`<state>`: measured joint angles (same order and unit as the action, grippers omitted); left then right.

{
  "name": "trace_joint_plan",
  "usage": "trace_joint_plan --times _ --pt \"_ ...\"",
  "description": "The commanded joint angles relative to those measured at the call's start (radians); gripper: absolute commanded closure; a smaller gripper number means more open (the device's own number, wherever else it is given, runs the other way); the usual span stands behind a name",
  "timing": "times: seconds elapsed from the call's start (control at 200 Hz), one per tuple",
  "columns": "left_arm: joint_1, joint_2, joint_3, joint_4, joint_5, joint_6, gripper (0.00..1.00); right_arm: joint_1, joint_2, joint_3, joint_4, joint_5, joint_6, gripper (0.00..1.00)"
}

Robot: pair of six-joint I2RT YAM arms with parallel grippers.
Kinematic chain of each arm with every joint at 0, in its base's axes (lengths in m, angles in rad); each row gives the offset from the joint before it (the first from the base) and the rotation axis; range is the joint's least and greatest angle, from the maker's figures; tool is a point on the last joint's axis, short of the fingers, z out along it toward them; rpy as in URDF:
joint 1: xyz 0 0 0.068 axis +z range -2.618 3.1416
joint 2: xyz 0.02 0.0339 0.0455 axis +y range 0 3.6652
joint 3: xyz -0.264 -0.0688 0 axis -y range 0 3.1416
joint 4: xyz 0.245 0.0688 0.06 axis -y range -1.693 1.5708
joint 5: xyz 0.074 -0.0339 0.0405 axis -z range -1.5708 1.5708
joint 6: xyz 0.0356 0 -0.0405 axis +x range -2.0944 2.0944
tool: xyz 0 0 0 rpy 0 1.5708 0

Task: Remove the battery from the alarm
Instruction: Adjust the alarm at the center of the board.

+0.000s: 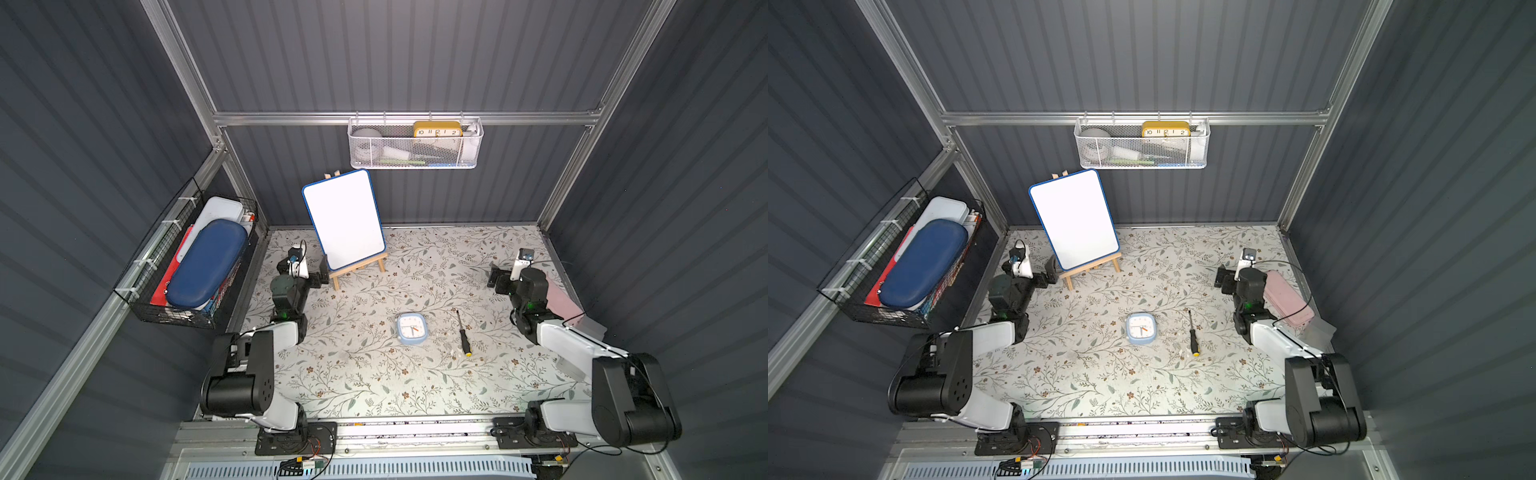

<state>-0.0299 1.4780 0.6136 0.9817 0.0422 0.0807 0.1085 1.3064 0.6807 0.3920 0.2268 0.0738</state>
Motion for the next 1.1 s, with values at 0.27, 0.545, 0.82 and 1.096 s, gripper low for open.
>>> trace_joint_plan --times 0.27,0.545,0.82,1.096 --pt "-0.08 -0.184 0.322 -0.734 0.058 -0.655 0.01 -0.124 0.09 0.204 -0.396 -0.734 0.534 0.31" --pt "-0.133 -0.122 0.413 -0.877 0.15 -0.521 0.26 0.174 0.075 0.297 -0.737 -0.506 0.29 0.39" --pt "-0.366 -0.127 0.494 -1.351 0.09 -0.573 1.0 0.32 0.112 0.184 -0.688 -0.613 0.318 0.3" --pt "-0.626 -0.082 0.392 -1.377 0.15 -0.726 0.92 0.351 0.211 0.15 -0.579 -0.76 0.33 0.26"
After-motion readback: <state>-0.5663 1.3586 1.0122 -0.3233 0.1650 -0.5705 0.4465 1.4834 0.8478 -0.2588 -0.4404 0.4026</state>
